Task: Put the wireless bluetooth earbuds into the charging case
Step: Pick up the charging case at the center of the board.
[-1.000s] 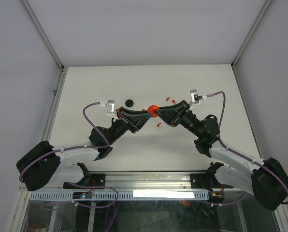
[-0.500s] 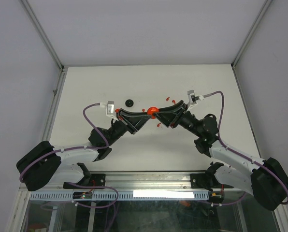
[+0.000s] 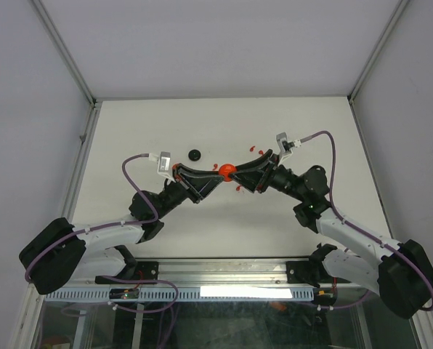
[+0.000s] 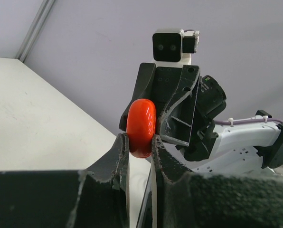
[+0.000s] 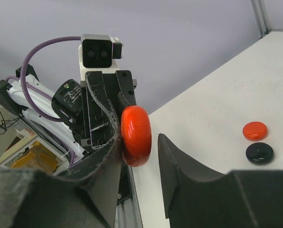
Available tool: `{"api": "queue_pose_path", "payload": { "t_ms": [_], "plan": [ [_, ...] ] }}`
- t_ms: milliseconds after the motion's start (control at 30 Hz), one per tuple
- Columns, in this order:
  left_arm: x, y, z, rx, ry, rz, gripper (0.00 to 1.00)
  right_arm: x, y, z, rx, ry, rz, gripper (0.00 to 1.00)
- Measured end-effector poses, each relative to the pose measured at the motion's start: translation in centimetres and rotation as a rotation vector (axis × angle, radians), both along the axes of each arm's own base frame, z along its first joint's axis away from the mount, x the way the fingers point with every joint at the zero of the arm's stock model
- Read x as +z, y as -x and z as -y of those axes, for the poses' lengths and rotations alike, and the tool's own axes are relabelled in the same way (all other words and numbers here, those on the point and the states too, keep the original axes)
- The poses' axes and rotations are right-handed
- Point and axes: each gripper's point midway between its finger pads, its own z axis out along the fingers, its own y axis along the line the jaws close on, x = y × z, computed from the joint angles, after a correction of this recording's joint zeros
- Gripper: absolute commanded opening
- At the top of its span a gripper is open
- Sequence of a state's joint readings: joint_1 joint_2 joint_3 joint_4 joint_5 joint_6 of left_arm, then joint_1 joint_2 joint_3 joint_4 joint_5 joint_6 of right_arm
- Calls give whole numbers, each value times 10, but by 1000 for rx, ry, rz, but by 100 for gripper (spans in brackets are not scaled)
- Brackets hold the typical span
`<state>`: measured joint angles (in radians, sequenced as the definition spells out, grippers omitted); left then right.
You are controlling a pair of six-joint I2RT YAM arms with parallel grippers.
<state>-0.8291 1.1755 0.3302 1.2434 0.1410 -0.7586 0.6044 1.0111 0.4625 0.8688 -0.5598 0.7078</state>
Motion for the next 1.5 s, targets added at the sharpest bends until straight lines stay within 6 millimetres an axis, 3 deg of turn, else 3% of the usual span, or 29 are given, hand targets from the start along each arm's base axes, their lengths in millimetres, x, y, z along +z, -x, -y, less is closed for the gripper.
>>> {"api": "queue_pose_path", "payload": {
  "t_ms": [433, 700, 833, 933, 1067, 1267, 1500],
  "plan": [
    [-9, 8, 9, -66, -56, -1, 0, -3, 4, -1, 34, 16, 0, 37],
    [-12, 6, 14, -69, -100, 7, 0, -4, 5, 1, 46, 25, -2, 12],
    [-12, 7, 12, -67, -118, 18, 22, -4, 6, 0, 52, 26, -4, 1],
    [-11, 8, 12, -67, -118, 23, 32, -2, 7, 0, 61, 17, -5, 0],
    [-11, 10, 14, -84, -112, 27, 37, 3, 5, -2, 65, -16, -4, 0],
    [-20, 12, 22, -140, -95, -11, 38, 5, 9, -9, 74, -50, -7, 0],
    [-11, 15, 23, -167, -39, -11, 34, 6, 12, -13, 77, -67, -2, 0]
  ]
}}
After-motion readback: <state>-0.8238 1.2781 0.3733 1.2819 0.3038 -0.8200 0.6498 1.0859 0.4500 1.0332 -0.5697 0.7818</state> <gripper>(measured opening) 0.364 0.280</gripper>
